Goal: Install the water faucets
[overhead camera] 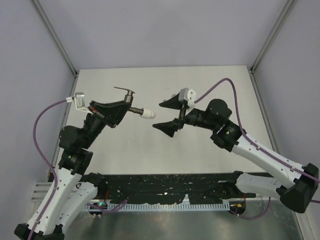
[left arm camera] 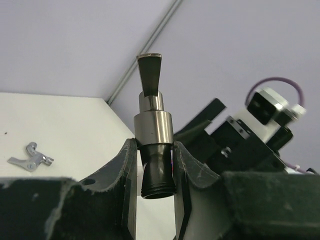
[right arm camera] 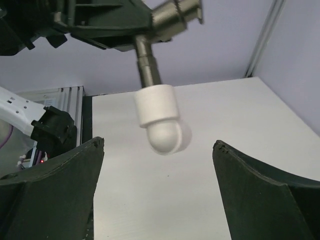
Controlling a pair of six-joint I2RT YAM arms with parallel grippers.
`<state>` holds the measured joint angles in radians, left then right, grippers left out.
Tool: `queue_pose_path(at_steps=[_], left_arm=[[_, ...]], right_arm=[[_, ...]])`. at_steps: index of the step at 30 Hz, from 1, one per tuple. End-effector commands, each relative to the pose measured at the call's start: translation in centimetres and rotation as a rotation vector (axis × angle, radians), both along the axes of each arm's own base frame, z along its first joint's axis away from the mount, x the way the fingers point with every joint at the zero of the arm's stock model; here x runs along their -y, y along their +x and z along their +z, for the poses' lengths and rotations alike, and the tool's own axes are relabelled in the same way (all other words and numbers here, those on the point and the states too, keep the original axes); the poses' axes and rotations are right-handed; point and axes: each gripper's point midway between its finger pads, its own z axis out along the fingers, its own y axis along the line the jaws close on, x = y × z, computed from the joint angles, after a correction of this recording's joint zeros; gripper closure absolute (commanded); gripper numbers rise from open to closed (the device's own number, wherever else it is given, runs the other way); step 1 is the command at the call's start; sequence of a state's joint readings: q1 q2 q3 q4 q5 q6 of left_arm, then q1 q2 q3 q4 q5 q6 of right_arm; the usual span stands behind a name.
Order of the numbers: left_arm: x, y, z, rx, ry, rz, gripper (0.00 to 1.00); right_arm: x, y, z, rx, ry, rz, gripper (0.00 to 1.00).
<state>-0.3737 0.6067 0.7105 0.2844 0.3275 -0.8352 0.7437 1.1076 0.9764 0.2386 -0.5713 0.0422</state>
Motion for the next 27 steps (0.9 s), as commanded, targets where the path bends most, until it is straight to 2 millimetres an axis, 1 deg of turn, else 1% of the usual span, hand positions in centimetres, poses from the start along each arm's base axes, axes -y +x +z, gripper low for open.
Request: queue_pose_path(at_steps=[1, 2, 3, 5, 7, 11, 12, 13, 14, 15, 16, 17, 18, 19, 20, 21, 22, 23, 24, 25, 26, 27], left_arm=[[-0.9, 0.7, 1.3, -0.066, -0.073, 0.051, 1.00], [-0.7, 0.7, 1.3, -0.072, -0.079, 0.038, 1.00], [-0.5, 0.7, 1.3, -0.074, -0.084, 0.028, 1.00], [-0.4, 0.5, 1.7, -0.065, -0.096, 0.015, 1.00], [-0.3, 0.5, 1.9, -0.061, -0.103, 0.008, 1.00], [-0.2, 0.3, 2.2, -0.052, -0.108, -0.005, 1.00], [-0.2, 0.3, 2.3, -0.045, -0.107, -0.009, 1.00], [0.0, 0.1, 2.4, -0.030, -0.100, -0.016, 1.00], [0.1, 0.0, 2.4, -0.007, -0.083, -0.024, 1.00], [0.2, 0.0, 2.3, 0.010, -0.067, -0.025, 1.00], [0.3, -0.2, 2.4, 0.043, -0.050, -0.030, 1.00], [0.4, -0.4, 2.4, 0.081, -0.026, -0.032, 1.00], [0.4, -0.5, 2.4, 0.119, -0.002, -0.026, 1.00], [0.5, -0.8, 2.6, 0.163, 0.021, -0.029, 1.00], [0.7, -1.1, 2.6, 0.220, 0.055, -0.034, 1.00], [0.8, -1.5, 2.6, 0.277, 0.083, -0.040, 1.00], [0.9, -1.7, 2.5, 0.319, 0.110, -0.043, 1.00], [1.0, -2.2, 2.8, 0.376, 0.129, -0.055, 1.00], [1.3, -2.9, 2.9, 0.435, 0.147, -0.079, 1.00], [1.4, -3.5, 3.2, 0.483, 0.157, -0.092, 1.00], [1.5, -3.8, 3.4, 0.518, 0.164, -0.101, 1.00], [1.6, -4.3, 3.7, 0.556, 0.172, -0.119, 1.00]], right_arm=[[-0.1, 0.8, 0.1, 0.246, -0.065, -0.137, 0.07], [-0.3, 0.7, 0.3, 0.247, -0.066, -0.132, 0.07], [-1.0, 0.5, 0.4, 0.252, -0.070, -0.113, 0.06], [-2.0, 0.2, 0.3, 0.256, -0.082, -0.078, 0.07], [-2.9, 0.3, -0.1, 0.251, -0.092, -0.069, 0.08], [-3.9, 0.8, -0.6, 0.226, -0.094, -0.067, 0.16], [-4.0, 0.8, -0.1, 0.215, -0.069, -0.067, 0.26], [-4.2, 0.6, 0.1, 0.203, -0.053, -0.054, 0.32], [-4.3, 0.4, 0.6, 0.181, -0.029, -0.046, 0.45], [-4.4, 0.3, 1.0, 0.172, -0.016, -0.036, 0.51], [-4.6, 0.0, 1.5, 0.135, 0.008, -0.020, 0.64], [-4.5, 0.1, 1.8, 0.116, 0.023, -0.008, 0.71], [-4.5, -0.2, 2.3, 0.042, 0.056, 0.015, 0.83], [-4.2, -0.1, 2.6, 0.018, 0.074, 0.052, 0.88], [-3.7, 0.8, 2.7, -0.086, 0.103, 0.057, 0.93], [-3.7, 0.0, 3.4, -0.118, 0.133, 0.127, 0.95], [-3.1, 1.0, 3.5, -0.224, 0.166, 0.134, 0.95], [-2.8, 0.5, 4.2, -0.258, 0.190, 0.192, 0.94], [-2.6, 0.6, 4.1, -0.382, 0.204, 0.234, 0.95], [-2.3, 0.9, 4.6, -0.410, 0.231, 0.246, 0.95], [-2.1, 1.5, 4.1, -0.542, 0.235, 0.265, 0.95], [-1.9, 1.5, 4.4, -0.565, 0.247, 0.288, 0.95]])
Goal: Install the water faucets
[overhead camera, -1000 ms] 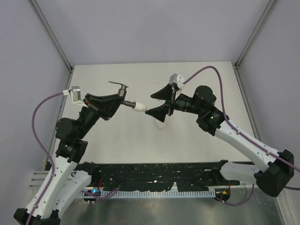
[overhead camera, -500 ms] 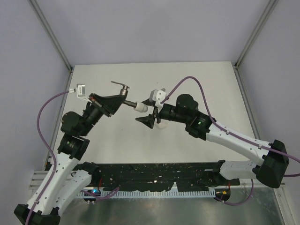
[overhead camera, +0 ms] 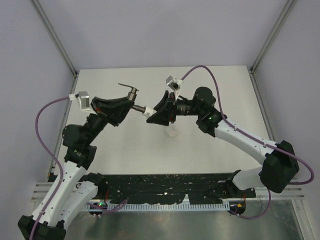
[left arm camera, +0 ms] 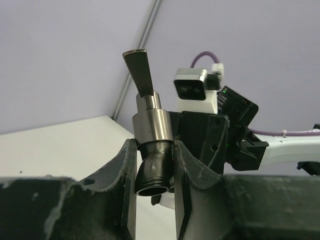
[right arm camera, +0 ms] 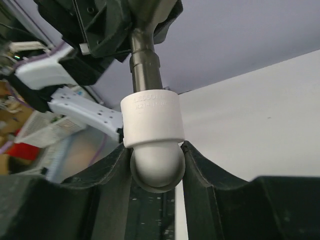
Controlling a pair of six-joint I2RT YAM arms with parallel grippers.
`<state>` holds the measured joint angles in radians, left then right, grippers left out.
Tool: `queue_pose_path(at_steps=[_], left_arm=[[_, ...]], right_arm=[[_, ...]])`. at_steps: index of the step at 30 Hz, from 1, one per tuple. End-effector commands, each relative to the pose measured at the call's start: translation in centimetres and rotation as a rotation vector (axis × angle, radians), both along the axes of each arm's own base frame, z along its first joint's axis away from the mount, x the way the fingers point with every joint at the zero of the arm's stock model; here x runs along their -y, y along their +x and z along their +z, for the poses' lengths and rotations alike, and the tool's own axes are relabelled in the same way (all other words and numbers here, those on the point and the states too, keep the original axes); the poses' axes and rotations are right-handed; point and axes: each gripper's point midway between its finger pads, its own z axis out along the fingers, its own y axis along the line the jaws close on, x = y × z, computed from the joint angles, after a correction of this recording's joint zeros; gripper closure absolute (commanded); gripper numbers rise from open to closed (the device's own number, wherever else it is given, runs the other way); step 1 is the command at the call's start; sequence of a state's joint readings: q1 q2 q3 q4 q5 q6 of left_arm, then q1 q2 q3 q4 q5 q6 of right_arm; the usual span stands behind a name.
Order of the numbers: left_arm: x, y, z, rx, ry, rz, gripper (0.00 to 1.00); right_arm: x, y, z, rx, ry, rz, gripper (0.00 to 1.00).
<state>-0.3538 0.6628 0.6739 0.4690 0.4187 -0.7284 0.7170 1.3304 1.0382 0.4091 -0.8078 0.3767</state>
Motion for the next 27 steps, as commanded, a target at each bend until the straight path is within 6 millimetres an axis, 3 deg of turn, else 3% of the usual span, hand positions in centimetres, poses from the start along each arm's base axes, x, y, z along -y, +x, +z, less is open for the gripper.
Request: queue_pose_path(at_steps=[1, 5, 7, 8, 9, 10, 13, 16, 19, 23, 24, 27], left_arm=[[1.0, -5.1, 3.6, 0.412, 0.110, -0.119, 1.00], [0.7, -4.9, 4.6, 0.415, 0.068, -0.100, 1.00], [0.2, -4.4, 4.9, 0.366, 0.025, -0.070, 1.00], [-0.2, -3.6, 4.8, 0.316, 0.003, -0.038, 1.00], [-0.6, -3.0, 4.5, 0.266, -0.006, -0.011, 1.00], [-0.9, -2.6, 4.6, 0.228, -0.012, 0.014, 1.00], [-2.0, -0.7, 3.4, 0.050, -0.043, 0.091, 1.00], [-3.1, 1.0, 1.7, -0.131, -0.075, 0.173, 1.00], [-3.4, 1.9, 0.1, -0.280, -0.098, 0.199, 1.00], [-2.8, 2.5, -1.0, -0.419, -0.108, 0.174, 1.00], [-2.6, 2.5, -1.0, -0.440, -0.109, 0.166, 1.00], [-2.1, 2.8, -1.4, -0.496, -0.112, 0.144, 1.00]], right_arm=[[1.9, 2.1, 5.7, -0.399, 0.171, 0.060, 0.95], [2.3, 1.3, 6.7, -0.492, 0.242, 0.163, 0.92], [2.5, 1.7, 6.5, -0.448, 0.242, 0.135, 0.73], [2.4, 2.2, 5.6, -0.424, 0.220, 0.100, 0.55], [2.7, 2.3, 6.1, -0.374, 0.227, 0.064, 0.49], [3.0, 2.5, 5.7, -0.320, 0.191, 0.019, 0.36], [3.6, 4.3, 4.1, -0.218, 0.102, -0.141, 0.17], [5.0, 5.4, 4.2, 0.001, 0.052, -0.279, 0.10], [5.4, 5.2, 3.1, 0.171, -0.025, -0.326, 0.05], [4.8, 4.0, 2.2, 0.550, -0.131, -0.379, 0.04], [4.2, 2.8, 1.7, 0.593, -0.136, -0.364, 0.03], [3.5, 1.5, 1.4, 0.796, -0.189, -0.373, 0.02]])
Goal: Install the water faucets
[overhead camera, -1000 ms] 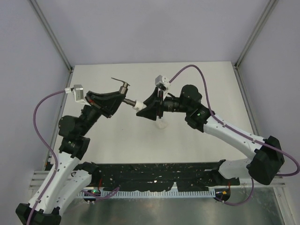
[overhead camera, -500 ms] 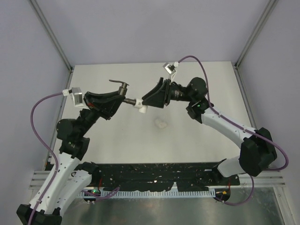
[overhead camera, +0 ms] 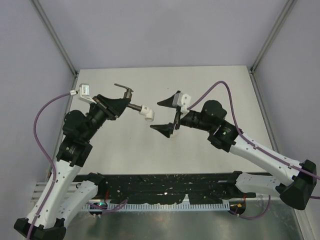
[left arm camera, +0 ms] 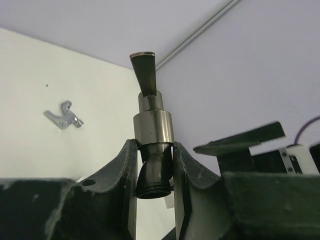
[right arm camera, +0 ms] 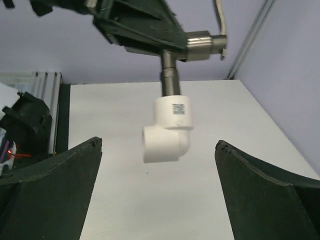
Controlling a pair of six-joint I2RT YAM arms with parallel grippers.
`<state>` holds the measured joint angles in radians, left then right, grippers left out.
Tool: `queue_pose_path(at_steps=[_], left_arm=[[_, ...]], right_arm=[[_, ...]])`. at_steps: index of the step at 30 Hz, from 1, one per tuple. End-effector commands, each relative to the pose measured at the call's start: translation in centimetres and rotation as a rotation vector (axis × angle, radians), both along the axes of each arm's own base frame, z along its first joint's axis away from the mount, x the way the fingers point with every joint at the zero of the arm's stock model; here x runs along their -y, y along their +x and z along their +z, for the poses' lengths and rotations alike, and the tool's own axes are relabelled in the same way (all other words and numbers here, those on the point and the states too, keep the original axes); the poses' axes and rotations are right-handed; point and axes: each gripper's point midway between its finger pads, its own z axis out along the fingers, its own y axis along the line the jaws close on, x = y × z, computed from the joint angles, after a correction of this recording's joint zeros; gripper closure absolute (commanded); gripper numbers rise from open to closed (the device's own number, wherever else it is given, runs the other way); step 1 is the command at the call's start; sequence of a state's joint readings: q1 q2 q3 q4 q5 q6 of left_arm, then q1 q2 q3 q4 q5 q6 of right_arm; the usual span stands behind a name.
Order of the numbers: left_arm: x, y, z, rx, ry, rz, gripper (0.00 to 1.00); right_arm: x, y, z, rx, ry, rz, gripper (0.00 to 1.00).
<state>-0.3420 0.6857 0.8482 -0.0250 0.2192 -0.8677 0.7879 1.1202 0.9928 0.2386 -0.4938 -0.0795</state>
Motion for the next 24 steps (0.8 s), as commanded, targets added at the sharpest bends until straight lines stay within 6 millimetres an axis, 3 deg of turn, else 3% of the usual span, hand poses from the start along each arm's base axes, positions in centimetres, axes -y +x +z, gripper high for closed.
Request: queue_pose_path(at_steps=[1, 6, 16, 24], left_arm=[[0.2, -0.2, 1.7, -0.070, -0.078, -0.013, 1.00], [1.2, -0.2, 1.8, -0.106, -0.098, -0.067, 1.00], [1.9, -0.8, 2.1, -0.108, -0.105, -0.119, 1.00], [2.1, -1.2, 1.4, -0.074, -0.032, -0.141, 1.00]], right_arm=[[-0.2, -0.1, -1.0, 0.372, -0.180, -0.122, 0.02], [-1.6, -0.8, -1.9, 0.529, -0.278, -0.218, 0.01], [-2.6, 1.7, -3.7, 0.635, -0.379, -0.368, 0.15], [-3.2, 0.1, -1.3, 0.551, -0.242, -0.304, 0.62]])
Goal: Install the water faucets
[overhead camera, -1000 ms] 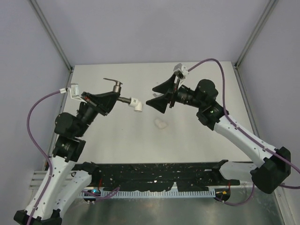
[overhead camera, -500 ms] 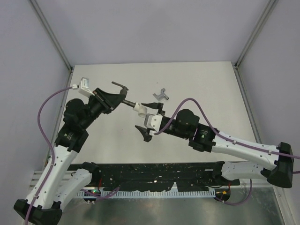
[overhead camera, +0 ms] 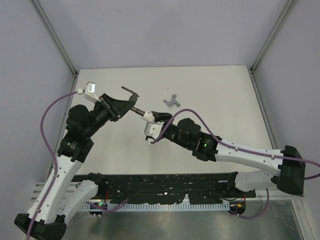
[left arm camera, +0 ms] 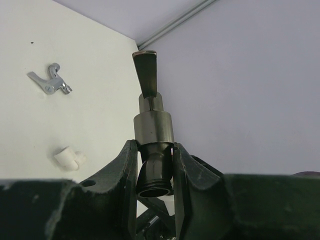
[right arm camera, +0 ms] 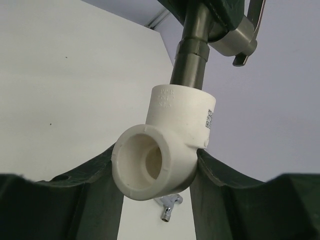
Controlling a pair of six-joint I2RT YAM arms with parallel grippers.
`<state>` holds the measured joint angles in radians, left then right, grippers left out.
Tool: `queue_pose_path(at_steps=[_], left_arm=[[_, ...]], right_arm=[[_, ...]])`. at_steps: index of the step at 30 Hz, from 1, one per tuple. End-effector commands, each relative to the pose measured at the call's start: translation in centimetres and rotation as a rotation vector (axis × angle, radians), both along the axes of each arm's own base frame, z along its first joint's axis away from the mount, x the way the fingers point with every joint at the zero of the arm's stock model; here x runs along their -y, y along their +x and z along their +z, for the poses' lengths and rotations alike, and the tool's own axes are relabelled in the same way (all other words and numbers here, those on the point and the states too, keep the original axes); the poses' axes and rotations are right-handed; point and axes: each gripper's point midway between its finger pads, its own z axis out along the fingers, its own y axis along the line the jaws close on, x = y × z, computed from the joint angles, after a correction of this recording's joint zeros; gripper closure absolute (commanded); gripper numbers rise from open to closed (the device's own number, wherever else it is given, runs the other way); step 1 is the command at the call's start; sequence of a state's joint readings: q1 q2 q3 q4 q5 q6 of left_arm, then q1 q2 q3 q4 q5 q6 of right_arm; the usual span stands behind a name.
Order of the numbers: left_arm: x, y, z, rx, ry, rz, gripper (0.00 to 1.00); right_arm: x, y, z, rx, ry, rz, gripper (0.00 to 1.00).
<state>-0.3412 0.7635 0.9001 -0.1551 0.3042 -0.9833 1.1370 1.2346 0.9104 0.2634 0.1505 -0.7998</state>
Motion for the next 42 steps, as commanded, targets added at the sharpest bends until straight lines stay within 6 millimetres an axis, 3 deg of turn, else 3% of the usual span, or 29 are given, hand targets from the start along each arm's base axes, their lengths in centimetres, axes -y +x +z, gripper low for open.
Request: queue_pose_path(at_steps=[1, 4, 5, 9, 14, 15, 16, 17, 20, 22, 23, 28, 29, 31, 35, 37, 42], left_arm=[[0.3, -1.3, 3.9, 0.151, 0.007, -0.055, 1.00], [0.7, -1.8, 4.4, 0.228, 0.052, -0.094, 1.00], [0.8, -1.9, 4.6, 0.267, 0.070, -0.105, 1.00], [0.8, -3.1, 6.2, 0.500, 0.125, -0.126, 1.00], [1.3, -6.2, 8.5, 0.810, 0.127, -0.199, 1.00], [1.5, -6.7, 8.6, 0.854, 0.122, -0.218, 1.00], [1.6, -7.2, 8.8, 0.889, 0.121, -0.235, 1.00], [1.7, -7.8, 9.1, 0.927, 0.116, -0.251, 1.00], [2.0, -9.4, 9.5, 1.005, 0.100, -0.303, 1.00], [2.0, -9.7, 9.5, 1.020, 0.094, -0.312, 1.00], [2.0, -9.6, 9.6, 1.011, 0.088, -0.306, 1.00], [0.6, -7.0, 8.8, 0.857, 0.087, -0.159, 1.00], [0.1, -6.1, 8.6, 0.816, 0.093, -0.111, 1.00], [-0.9, -4.7, 7.8, 0.717, 0.095, -0.027, 1.00], [-2.6, -2.0, 5.4, 0.494, 0.088, 0.107, 1.00], [-3.2, -1.2, 4.6, 0.398, 0.066, 0.154, 1.00], [-2.8, -0.3, 3.5, 0.264, 0.013, 0.148, 1.00]], right_arm=[[-0.3, -1.5, 5.5, -0.001, 0.186, 0.069, 0.64], [-0.3, -2.0, 6.3, -0.082, 0.234, 0.115, 0.74], [-0.8, -3.0, 6.1, -0.166, 0.249, 0.207, 0.75], [-0.4, -3.1, 6.5, -0.470, 0.363, 0.380, 0.87], [-0.1, -3.1, 7.9, -0.902, 0.508, 0.573, 0.90], [-0.2, -2.5, 6.9, -0.975, 0.500, 0.589, 0.90], [0.0, -2.6, 7.9, -1.063, 0.550, 0.620, 0.89], [0.0, -2.0, 7.0, -1.148, 0.552, 0.625, 0.89], [0.4, -0.9, 7.1, -1.388, 0.626, 0.665, 0.88], [0.9, -0.4, 7.3, -1.460, 0.665, 0.703, 0.88], [1.1, -0.4, 7.3, -1.464, 0.679, 0.722, 0.87], [2.3, -0.2, 8.0, -1.379, 0.713, 0.751, 0.58], [2.4, 0.0, 7.6, -1.369, 0.714, 0.731, 0.48], [2.5, 0.5, 6.8, -1.334, 0.703, 0.667, 0.38], [3.1, 2.2, 5.0, -1.084, 0.640, 0.478, 0.19], [3.9, 3.7, 3.0, -1.001, 0.590, 0.281, 0.13], [2.9, 0.9, 3.5, -0.643, 0.416, 0.229, 0.10]])
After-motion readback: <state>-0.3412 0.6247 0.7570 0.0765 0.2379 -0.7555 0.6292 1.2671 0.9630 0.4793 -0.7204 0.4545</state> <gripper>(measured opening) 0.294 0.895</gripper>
